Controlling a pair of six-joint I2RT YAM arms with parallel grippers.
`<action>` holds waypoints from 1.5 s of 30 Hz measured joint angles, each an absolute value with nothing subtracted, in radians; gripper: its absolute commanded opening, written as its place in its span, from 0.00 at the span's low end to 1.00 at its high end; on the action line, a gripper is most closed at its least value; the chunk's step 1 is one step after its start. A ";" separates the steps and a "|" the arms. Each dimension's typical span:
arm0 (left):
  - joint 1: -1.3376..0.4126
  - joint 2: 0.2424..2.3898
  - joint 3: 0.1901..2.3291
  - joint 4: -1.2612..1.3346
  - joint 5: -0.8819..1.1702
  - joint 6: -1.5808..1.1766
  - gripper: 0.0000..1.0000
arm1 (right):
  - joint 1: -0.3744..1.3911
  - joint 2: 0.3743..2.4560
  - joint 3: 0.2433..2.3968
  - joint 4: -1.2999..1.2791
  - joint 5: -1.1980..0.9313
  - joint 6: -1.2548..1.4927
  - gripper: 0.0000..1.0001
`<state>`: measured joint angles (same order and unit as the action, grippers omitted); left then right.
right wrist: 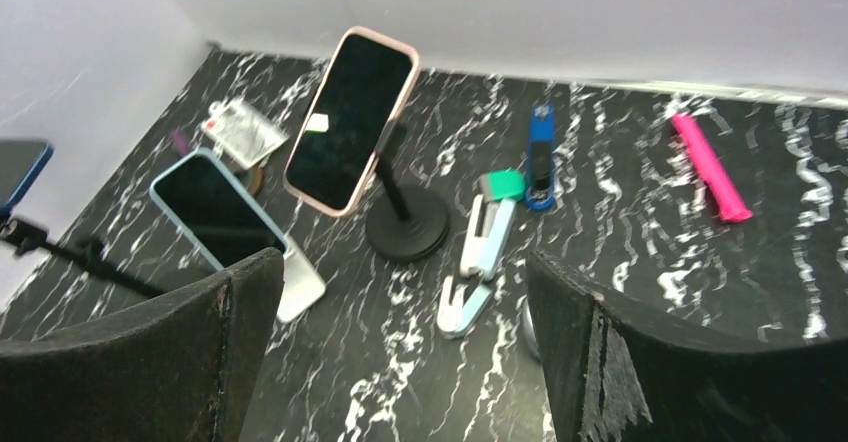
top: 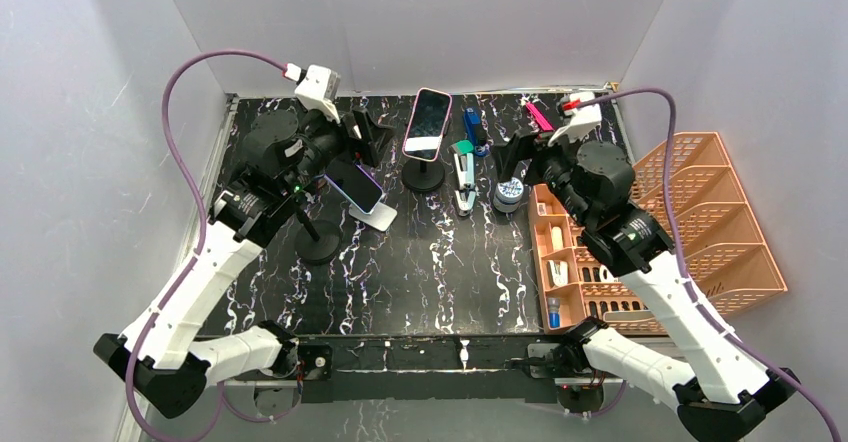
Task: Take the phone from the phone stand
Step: Move the phone stand with the phone to the center of the board.
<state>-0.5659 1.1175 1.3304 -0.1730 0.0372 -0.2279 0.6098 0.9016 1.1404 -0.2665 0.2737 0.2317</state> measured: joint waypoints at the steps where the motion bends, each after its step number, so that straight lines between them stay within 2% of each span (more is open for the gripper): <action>1: -0.566 1.112 1.321 -0.167 0.038 -0.229 0.81 | 0.610 0.897 1.125 -0.269 0.250 0.237 0.96; 9: -0.566 1.044 1.230 -0.125 0.030 -0.283 0.81 | 0.610 0.897 1.007 -0.258 0.099 0.331 0.97; 18: -0.566 1.154 1.236 -0.149 0.039 -0.326 0.81 | 0.610 0.923 0.893 -0.131 0.088 0.467 0.97; 27: -0.566 1.142 1.240 -0.157 -0.048 -0.379 0.79 | 0.605 1.050 0.910 -0.077 0.022 0.550 0.96; 34: -0.566 1.223 1.280 -0.167 -0.053 -0.413 0.79 | 0.528 1.099 0.908 0.075 -0.057 0.661 0.94; 40: -0.566 1.200 1.280 -0.164 -0.035 -0.411 0.79 | 0.436 1.238 0.929 0.167 -0.127 0.751 0.90; 45: -0.566 1.175 1.280 -0.164 -0.032 -0.399 0.78 | 0.430 1.355 1.009 0.179 -0.150 0.767 0.88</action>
<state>-0.5659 1.1748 1.2800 -0.1638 -0.0322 -0.3992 0.4301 1.3552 1.0088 0.1795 -0.1501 0.7666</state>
